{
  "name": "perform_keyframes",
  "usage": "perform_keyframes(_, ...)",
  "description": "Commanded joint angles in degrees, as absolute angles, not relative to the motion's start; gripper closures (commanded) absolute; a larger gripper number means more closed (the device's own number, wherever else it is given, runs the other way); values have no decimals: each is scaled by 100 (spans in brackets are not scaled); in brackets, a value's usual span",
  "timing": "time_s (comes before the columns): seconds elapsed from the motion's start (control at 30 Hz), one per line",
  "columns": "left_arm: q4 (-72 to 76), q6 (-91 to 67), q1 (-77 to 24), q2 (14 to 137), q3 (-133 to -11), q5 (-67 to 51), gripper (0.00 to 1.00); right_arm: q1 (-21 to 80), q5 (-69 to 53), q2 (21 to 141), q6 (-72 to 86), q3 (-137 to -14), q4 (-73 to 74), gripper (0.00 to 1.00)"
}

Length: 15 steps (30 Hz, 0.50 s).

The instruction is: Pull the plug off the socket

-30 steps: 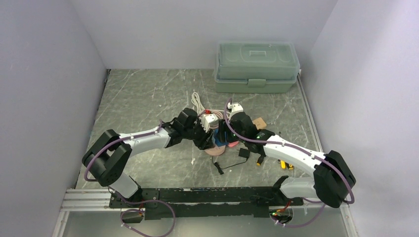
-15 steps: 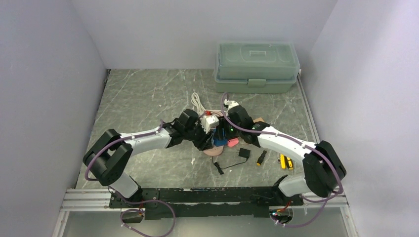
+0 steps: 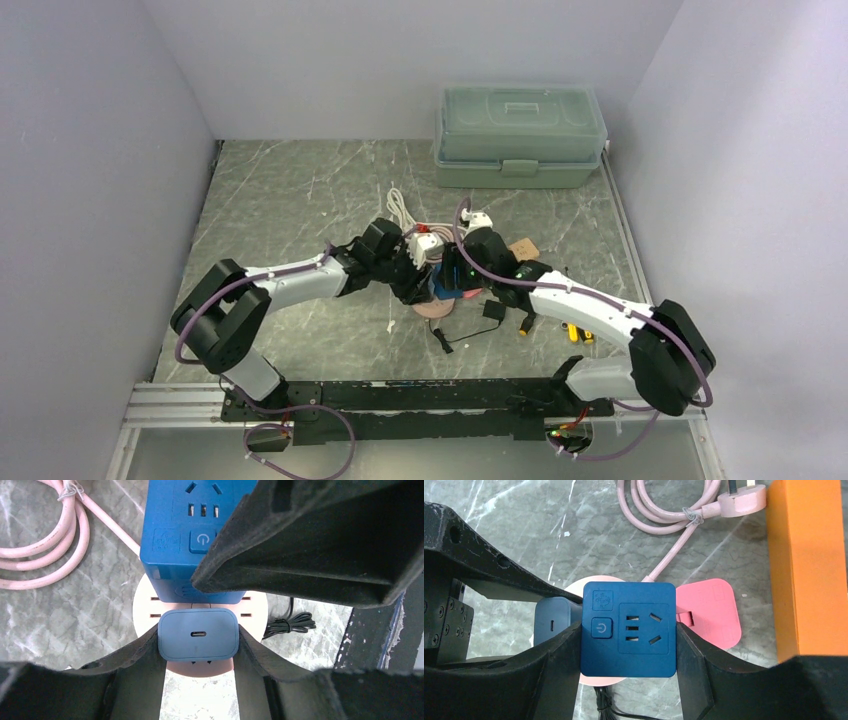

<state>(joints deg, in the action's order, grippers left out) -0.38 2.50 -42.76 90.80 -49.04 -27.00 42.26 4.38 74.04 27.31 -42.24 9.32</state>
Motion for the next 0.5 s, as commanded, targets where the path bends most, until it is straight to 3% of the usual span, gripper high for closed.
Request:
perform_keyframes(0.0, -614, 199, -4183, 9368, -5035, -2574, 100, 4732, 1030, 6902, 2688, -4293, 221, 100)
perform_keyframes(0.47, -698, 678, -4649, 9184, -4878, -2021, 100, 3955, -533, 8219, 2651, -5705, 1160, 100)
